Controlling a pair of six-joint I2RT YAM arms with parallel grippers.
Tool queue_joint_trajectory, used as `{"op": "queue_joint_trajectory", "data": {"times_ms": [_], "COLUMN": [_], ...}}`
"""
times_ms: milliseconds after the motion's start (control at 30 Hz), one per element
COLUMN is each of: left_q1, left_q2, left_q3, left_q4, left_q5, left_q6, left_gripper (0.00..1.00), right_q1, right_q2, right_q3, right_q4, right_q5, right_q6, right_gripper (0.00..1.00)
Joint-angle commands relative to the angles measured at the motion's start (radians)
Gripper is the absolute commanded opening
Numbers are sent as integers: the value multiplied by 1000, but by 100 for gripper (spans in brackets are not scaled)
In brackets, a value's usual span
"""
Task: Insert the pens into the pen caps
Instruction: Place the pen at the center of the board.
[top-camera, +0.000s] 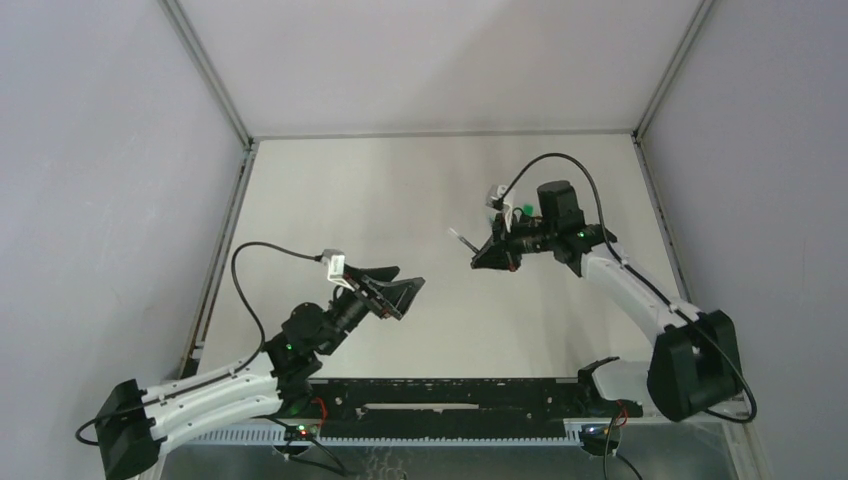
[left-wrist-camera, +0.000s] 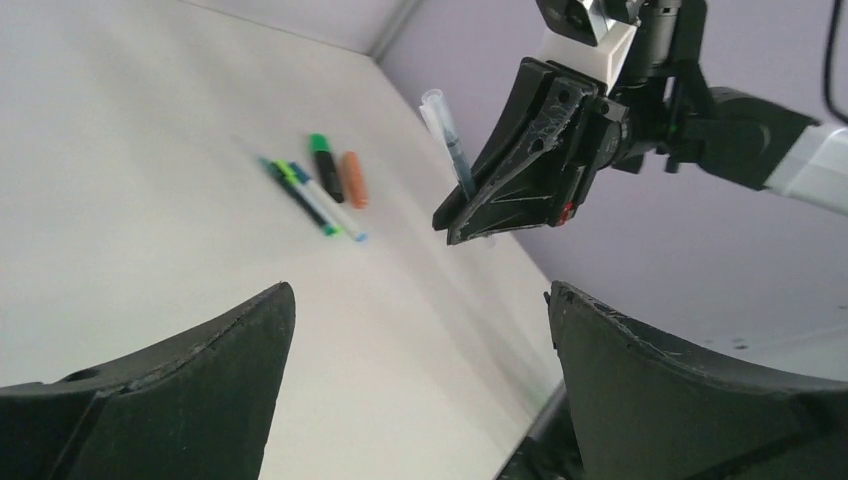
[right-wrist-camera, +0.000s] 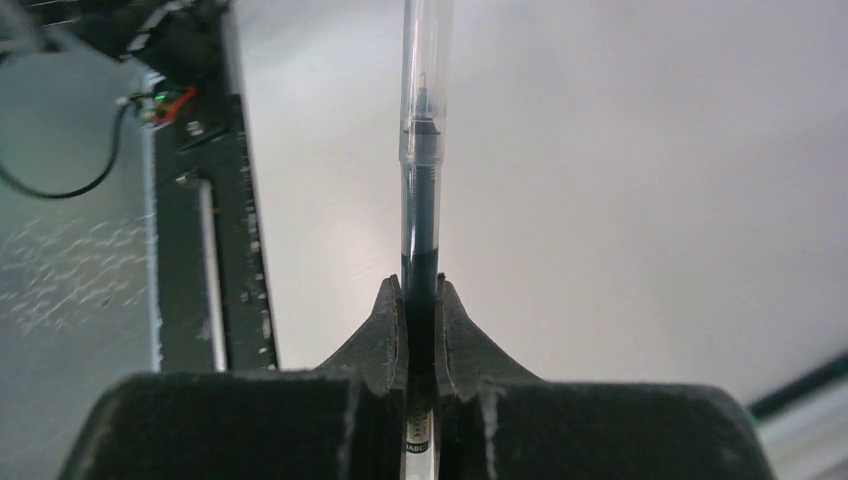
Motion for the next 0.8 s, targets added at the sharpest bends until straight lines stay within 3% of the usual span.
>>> {"op": "queue_joint_trajectory", "data": {"times_ms": [0,133,333,767], "left_q1": [35,40,42,56], "left_q2": [-11,6,17,-5], "left_q3": [54,43,19,-2], "left_q4": [-104,-59,-34,-18], "left_q5": [-61,-73,-68,-63], "left_q6": [70,62,51,32], "left_gripper": [100,100,100,100], "right_q1": [-5,20,28,47], "right_q2": [143,274,396,562], "right_q3": [70,126,160,302], "right_q4": [27,20,28,-107], "right_q5": [272,487,670,751], "right_q6": [91,190,267,281], "right_gripper": [0,0,5,23]}}
